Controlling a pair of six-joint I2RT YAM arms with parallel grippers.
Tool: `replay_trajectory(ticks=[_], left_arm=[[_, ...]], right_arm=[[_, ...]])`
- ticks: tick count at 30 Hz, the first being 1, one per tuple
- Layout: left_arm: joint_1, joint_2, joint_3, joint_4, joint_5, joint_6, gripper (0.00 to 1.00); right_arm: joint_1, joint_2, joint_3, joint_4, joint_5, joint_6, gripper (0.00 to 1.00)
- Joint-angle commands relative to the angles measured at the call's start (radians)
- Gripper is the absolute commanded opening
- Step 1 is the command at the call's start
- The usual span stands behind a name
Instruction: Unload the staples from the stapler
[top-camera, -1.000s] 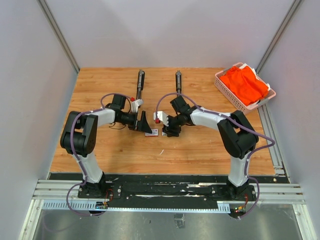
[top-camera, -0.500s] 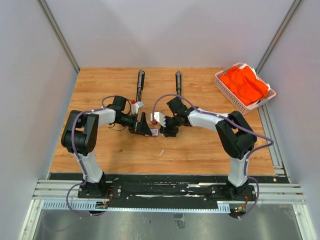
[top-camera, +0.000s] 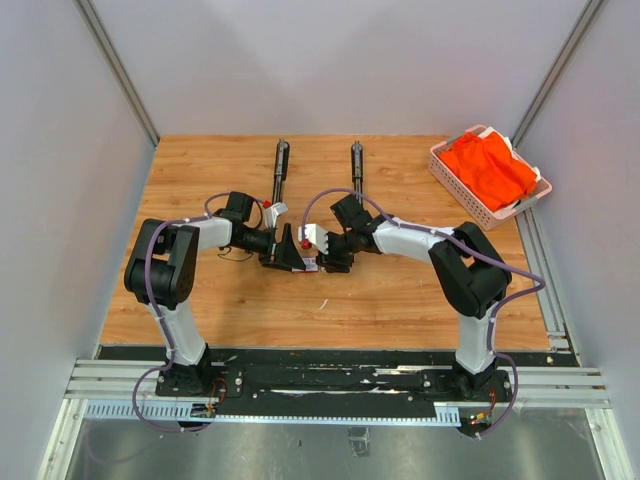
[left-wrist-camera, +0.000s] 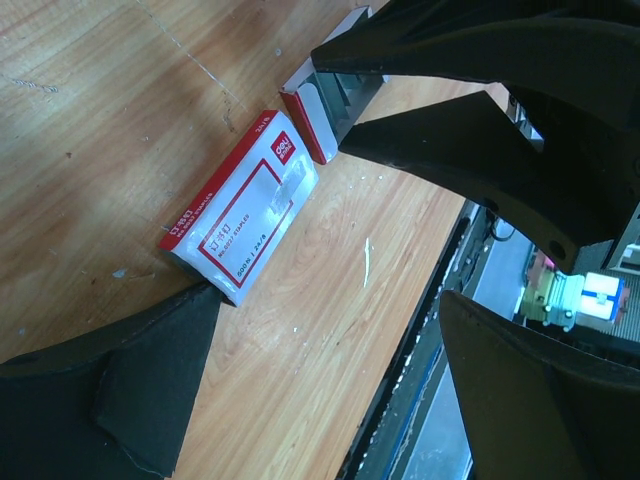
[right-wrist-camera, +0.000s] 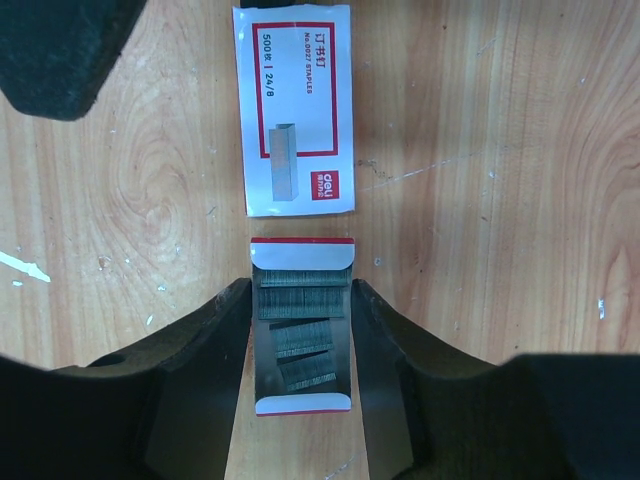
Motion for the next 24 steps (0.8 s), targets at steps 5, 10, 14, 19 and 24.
replay_trajectory(ticks=[5,10,14,19,24], left_arm=[[-0.006,0.031,-0.003,0.020,-0.029,-0.001,0.98],[-0.007,0.033,-0.002,0.030,-0.026,-0.006,0.98],[-0.008,0.037,-0.002,0.030,-0.024,-0.005,0.98],[-0.010,0.039,0.000,0.029,-0.023,-0.005,0.98],[-0.017,0.044,0.003,0.024,-0.021,-0.001,0.98]], right_arm=[[0.027,0.039,0.010,-0.039,-0.002,-0.009,0.44],[0.032,0.034,0.006,-0.027,-0.002,-0.005,0.43],[0.036,0.037,0.010,-0.021,0.000,-0.002,0.43],[0.043,0.042,0.017,-0.020,0.004,-0.002,0.42],[0.044,0.046,0.024,-0.018,0.015,0.003,0.41]])
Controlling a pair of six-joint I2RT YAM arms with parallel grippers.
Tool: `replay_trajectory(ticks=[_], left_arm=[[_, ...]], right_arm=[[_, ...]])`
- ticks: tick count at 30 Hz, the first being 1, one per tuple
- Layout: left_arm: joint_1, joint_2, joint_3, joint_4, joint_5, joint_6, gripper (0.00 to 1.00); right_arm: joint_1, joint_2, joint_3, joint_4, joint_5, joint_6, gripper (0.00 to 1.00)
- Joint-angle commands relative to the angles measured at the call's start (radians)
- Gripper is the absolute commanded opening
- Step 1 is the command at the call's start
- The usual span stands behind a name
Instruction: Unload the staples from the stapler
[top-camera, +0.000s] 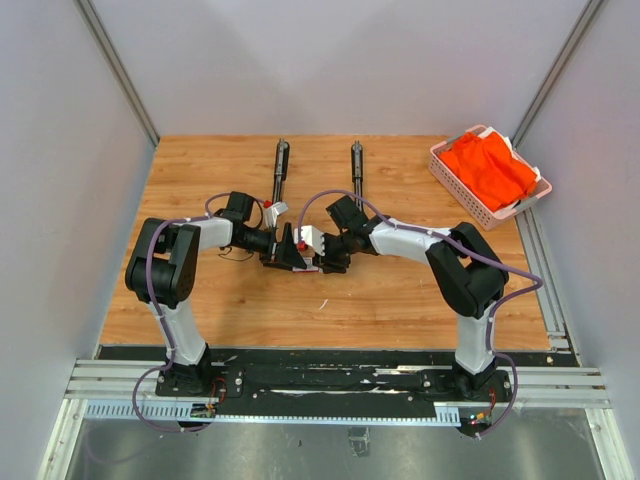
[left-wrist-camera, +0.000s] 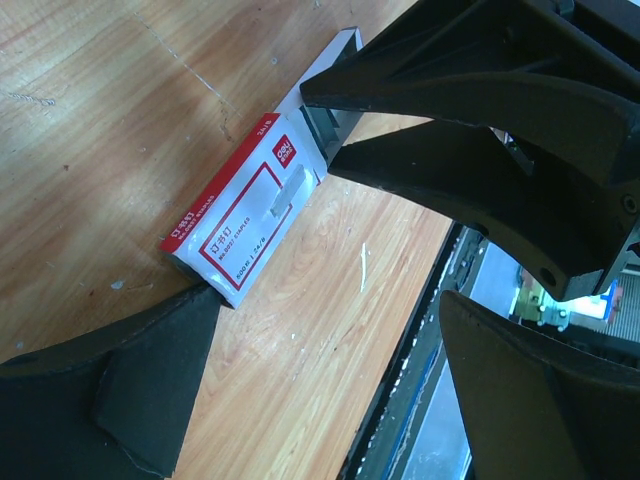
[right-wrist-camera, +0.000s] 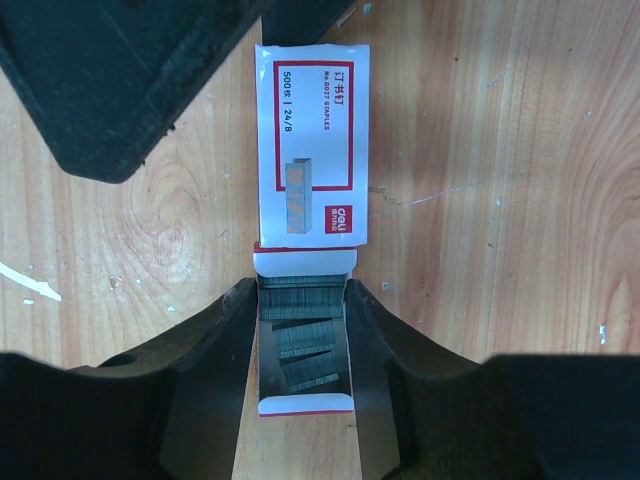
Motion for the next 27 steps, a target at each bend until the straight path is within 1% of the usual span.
replay_trajectory(ticks=[1,12,27], left_arm=[[-0.016,0.033,0.003,-0.003,-0.037,0.018,0.98],[-0.016,0.033,0.011,-0.019,-0.045,0.034,0.98],[-0.004,0.029,0.035,-0.043,-0.108,0.051,0.98]], right_arm=[[0.021,0.034,0.011,-0.021,0.018,0.002,0.41],[0.020,0.028,-0.016,0.021,0.119,-0.014,0.40],[0.007,0.015,-0.042,0.011,0.146,-0.047,0.40]])
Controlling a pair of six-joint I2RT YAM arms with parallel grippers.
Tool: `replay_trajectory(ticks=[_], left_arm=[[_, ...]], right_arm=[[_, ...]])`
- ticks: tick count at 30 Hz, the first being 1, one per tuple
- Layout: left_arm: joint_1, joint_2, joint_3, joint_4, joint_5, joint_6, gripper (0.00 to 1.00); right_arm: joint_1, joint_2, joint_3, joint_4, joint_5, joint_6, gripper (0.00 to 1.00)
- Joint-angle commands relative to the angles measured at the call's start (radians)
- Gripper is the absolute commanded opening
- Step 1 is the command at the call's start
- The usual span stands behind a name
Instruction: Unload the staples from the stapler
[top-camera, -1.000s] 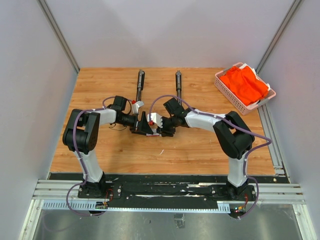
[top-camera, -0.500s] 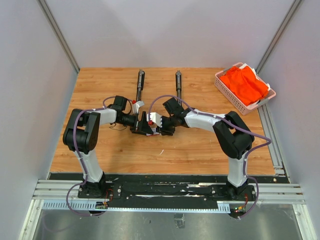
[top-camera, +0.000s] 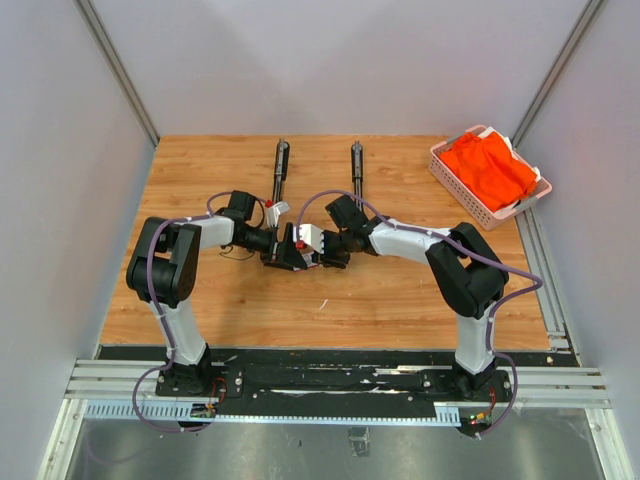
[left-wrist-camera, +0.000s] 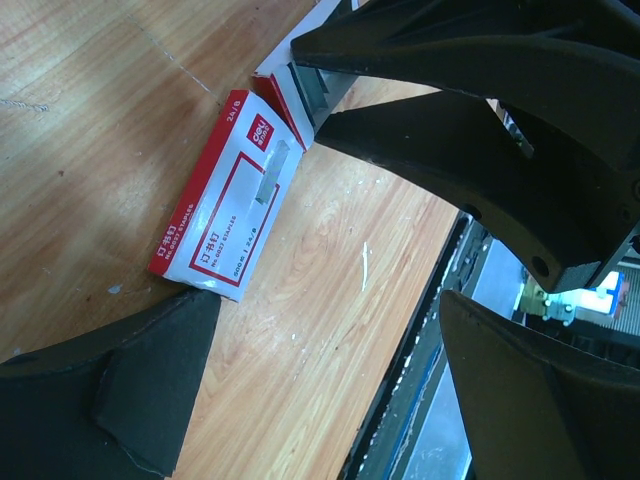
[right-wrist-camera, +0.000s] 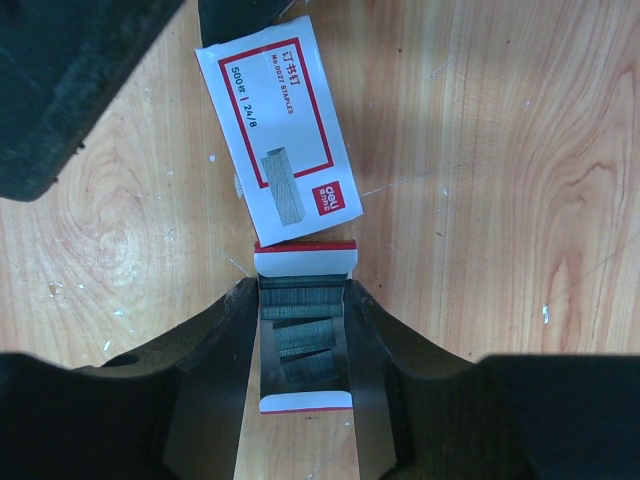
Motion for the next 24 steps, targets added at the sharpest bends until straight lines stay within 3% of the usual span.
replay_trajectory(ticks=[1,24], left_arm=[[0.005,0.023,0.020,-0.011,-0.090,0.027,0.98],[0.023,0.031,0.051,0.000,-0.129,0.022,0.98]], right_arm=[[0.000,0.016,-0.040,-0.039,0.053,-0.033,0.40],[-0.029,0.033,-0.029,-0.045,0.081,-0.015,0.40]])
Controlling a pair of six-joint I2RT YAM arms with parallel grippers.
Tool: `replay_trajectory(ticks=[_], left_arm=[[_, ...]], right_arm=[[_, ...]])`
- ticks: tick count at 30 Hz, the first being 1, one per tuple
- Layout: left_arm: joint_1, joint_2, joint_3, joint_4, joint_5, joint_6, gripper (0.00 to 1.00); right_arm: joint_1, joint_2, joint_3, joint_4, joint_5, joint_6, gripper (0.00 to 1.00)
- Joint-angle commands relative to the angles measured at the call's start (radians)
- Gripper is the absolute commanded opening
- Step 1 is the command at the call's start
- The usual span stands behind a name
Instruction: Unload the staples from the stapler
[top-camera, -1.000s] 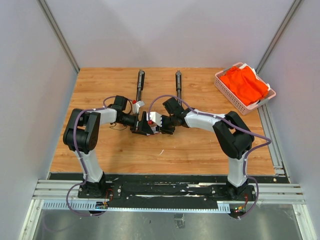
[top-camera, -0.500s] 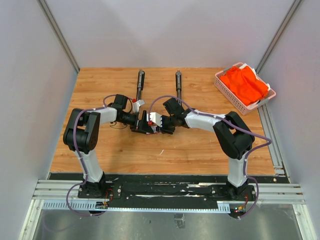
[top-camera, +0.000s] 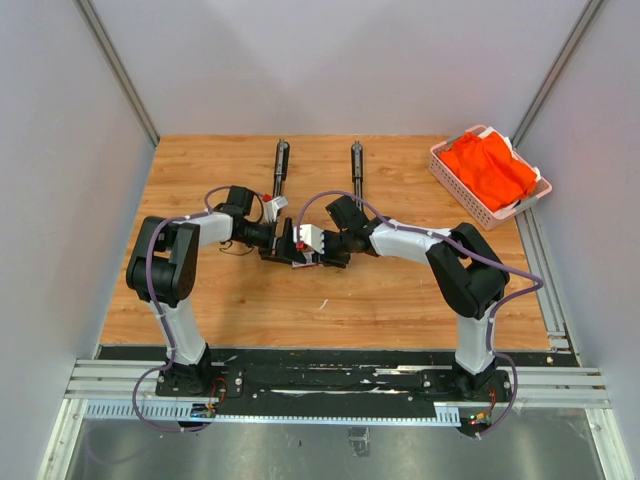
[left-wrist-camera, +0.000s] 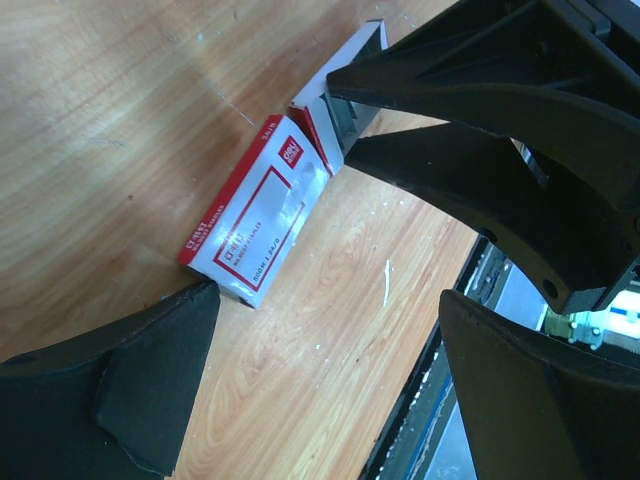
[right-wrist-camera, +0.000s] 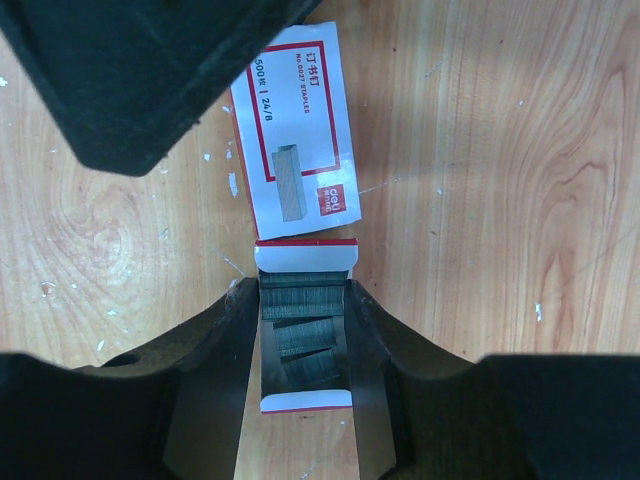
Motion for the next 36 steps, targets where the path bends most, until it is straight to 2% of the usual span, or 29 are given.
replay_trajectory(ticks=[1,8,14,36], left_arm=[[0.015,0.029,0.020,0.004,-0.078,0.020,0.98],[0.014,0.039,0.025,0.008,-0.081,0.017,0.98],[0.014,0.038,0.020,0.016,-0.058,0.010,0.98],[0.005,0.041,0.007,0.032,-0.022,-0.002,0.98]], right_arm=[[-0.025,0.038,-0.017,-0.060,0.077,0.001,0.40],[-0.030,0.038,-0.016,-0.063,0.067,0.008,0.40],[-0.022,0.033,-0.010,-0.080,-0.015,0.007,0.40],[0.012,0.045,0.022,-0.087,-0.042,0.016,0.40]])
